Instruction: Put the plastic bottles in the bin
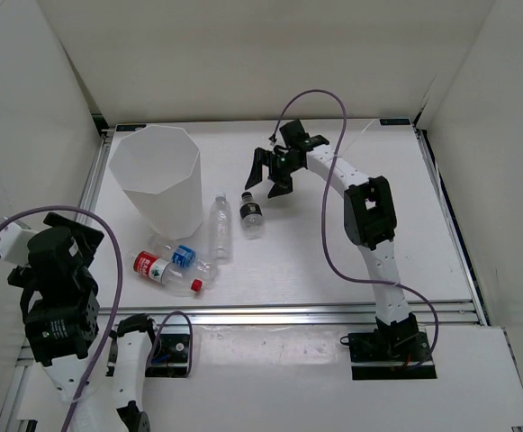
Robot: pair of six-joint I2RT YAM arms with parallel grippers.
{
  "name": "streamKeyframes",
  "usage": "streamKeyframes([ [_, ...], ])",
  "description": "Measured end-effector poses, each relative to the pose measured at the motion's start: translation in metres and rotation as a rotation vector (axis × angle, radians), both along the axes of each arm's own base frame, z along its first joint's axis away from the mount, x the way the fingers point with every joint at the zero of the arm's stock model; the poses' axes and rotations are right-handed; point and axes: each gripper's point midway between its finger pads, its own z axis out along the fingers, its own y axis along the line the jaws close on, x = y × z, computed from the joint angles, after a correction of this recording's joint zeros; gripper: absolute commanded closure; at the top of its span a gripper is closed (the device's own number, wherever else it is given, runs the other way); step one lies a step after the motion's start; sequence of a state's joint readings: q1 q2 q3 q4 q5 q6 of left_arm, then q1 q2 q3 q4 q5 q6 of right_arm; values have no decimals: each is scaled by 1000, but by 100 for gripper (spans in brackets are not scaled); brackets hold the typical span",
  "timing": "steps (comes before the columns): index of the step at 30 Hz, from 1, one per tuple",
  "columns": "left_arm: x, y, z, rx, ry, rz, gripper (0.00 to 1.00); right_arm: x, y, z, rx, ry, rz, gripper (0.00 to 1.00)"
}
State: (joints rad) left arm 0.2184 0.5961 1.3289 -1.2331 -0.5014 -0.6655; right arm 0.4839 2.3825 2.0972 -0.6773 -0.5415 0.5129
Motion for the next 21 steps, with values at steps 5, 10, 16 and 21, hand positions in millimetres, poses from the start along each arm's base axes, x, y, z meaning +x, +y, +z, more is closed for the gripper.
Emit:
streamKeyframes([
  [5,5,0,-6,-2,21,-9,0,-14,1,-18,-12,51,20,0],
  [10,11,-1,-17,-11,64,-27,0,-39,9,-38,-28,114,65,0],
  [16,9,-1,-17,2,70,-35,0,-55,20,-44,-15,141,107,40],
  [21,2,-2,-21,9,57,-36,0,-54,17,-47,-18,163,90,53],
])
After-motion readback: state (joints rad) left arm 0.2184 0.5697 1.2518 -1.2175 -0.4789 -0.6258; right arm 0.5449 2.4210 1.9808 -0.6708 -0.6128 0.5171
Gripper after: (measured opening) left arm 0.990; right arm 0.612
